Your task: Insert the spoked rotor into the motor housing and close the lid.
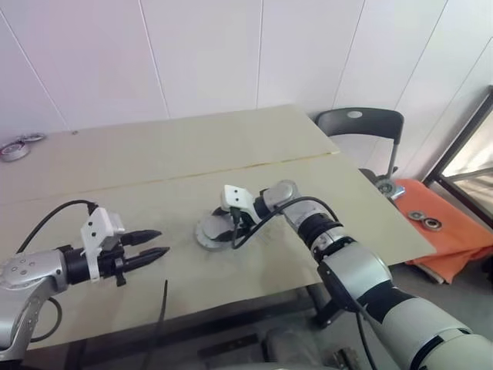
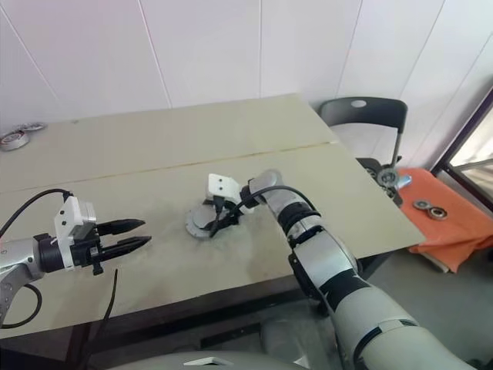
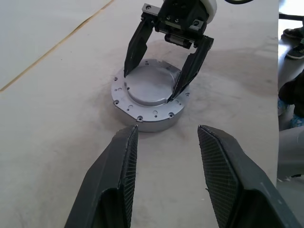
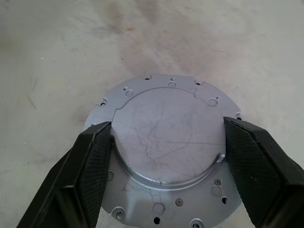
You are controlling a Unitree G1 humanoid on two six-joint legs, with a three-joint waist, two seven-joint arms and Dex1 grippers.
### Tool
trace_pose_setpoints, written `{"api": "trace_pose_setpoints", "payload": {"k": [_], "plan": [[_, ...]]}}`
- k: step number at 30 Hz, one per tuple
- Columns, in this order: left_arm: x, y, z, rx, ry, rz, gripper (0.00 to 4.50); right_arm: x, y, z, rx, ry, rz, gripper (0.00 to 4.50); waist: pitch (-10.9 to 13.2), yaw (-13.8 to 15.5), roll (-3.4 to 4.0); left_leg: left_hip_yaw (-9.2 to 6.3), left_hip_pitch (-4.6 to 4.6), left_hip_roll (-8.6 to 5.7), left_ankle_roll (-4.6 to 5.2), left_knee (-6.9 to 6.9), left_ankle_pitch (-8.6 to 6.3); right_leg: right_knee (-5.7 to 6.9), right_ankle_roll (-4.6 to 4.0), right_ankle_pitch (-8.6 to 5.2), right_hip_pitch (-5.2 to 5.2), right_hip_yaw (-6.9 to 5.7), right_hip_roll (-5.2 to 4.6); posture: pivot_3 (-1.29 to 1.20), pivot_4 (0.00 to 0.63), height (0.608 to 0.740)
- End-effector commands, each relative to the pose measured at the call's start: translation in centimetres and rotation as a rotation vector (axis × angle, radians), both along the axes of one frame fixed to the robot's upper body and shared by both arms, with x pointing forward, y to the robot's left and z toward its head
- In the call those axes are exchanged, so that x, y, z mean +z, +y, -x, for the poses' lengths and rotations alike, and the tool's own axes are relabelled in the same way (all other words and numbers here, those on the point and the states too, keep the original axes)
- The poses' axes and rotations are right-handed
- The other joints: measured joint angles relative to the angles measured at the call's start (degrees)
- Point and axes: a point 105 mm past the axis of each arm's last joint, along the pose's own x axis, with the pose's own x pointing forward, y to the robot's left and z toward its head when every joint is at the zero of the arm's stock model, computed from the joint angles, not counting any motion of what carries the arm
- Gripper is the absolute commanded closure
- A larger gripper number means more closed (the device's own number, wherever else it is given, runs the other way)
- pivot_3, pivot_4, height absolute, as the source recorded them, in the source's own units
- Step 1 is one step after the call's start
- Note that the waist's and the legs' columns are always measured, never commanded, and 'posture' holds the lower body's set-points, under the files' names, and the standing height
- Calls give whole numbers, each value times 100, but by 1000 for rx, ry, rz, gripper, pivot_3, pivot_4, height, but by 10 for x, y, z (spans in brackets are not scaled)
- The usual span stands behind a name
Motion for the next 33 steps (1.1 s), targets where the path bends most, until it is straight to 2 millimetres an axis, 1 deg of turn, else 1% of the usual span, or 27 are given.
{"api": "trace_pose_setpoints", "payload": {"k": [1,4,7,8,9,11,13,15,17,22,25,29,33], "plan": [[11,-2,-1,-7,-59,-6,2384,-30,-13,12,-63,202,86,1240,0,4,-1,0,1,0,0,2,0,-2,0,0,-13,0,0,0,0,740],[10,-2,-1,-3,-60,-2,2384,-13,-6,12,-44,267,16,1240,3,38,0,0,7,0,2,2,2,5,0,1,-18,3,1,0,0,740],[9,-3,-2,-1,-61,2,2384,2,0,12,-11,294,-36,1240,-1,51,-11,0,10,-8,22,-7,9,47,9,9,-20,29,12,0,0,740],[9,-3,-2,-1,-62,3,2384,6,2,13,1,301,-49,1240,-5,54,-22,0,8,-13,27,-19,-3,53,16,39,-24,38,16,0,0,740],[9,-4,-2,-1,-62,4,2384,9,3,13,6,306,-58,1240,-6,68,-25,0,6,-17,31,-19,-21,57,39,108,-24,44,17,0,0,740],[9,-4,-4,1,-67,8,2384,13,3,13,25,300,-67,1240,-5,71,-24,0,2,-7,75,-33,-60,93,79,110,-57,44,35,0,0,740],[9,-5,-5,3,-71,11,2384,15,2,13,40,286,-68,1240,-6,69,-18,0,-16,4,114,-48,-81,106,70,114,-94,43,48,0,0,740],[10,-5,-6,3,-72,14,2384,17,0,13,55,265,-72,1240,-8,65,-12,0,-60,6,116,-59,-82,107,68,114,-140,42,48,0,0,740],[10,-6,-6,3,-73,16,2384,17,-2,13,75,240,-71,1240,-4,72,-7,0,-83,4,115,-57,-82,103,68,115,-159,42,44,0,0,740],[10,-7,-8,6,-77,20,2384,7,-8,18,114,191,-43,1240,3,180,3,5,-82,-3,116,-27,-82,100,66,115,-142,41,39,0,0,740],[11,-7,-9,8,-81,23,2384,1,-10,20,137,152,-19,1240,3,185,3,5,-77,-3,115,-8,-82,99,78,103,-127,41,41,0,0,740],[12,-8,-9,9,-85,26,2384,-8,-12,18,130,98,33,1240,2,180,2,6,-68,-3,115,-4,-82,102,77,105,-120,41,43,0,0,740],[13,-8,-10,12,-89,28,2384,-13,-13,14,106,48,63,1240,-1,176,-2,6,-52,-2,115,-4,-82,105,72,109,-107,41,45,0,0,740]]}}
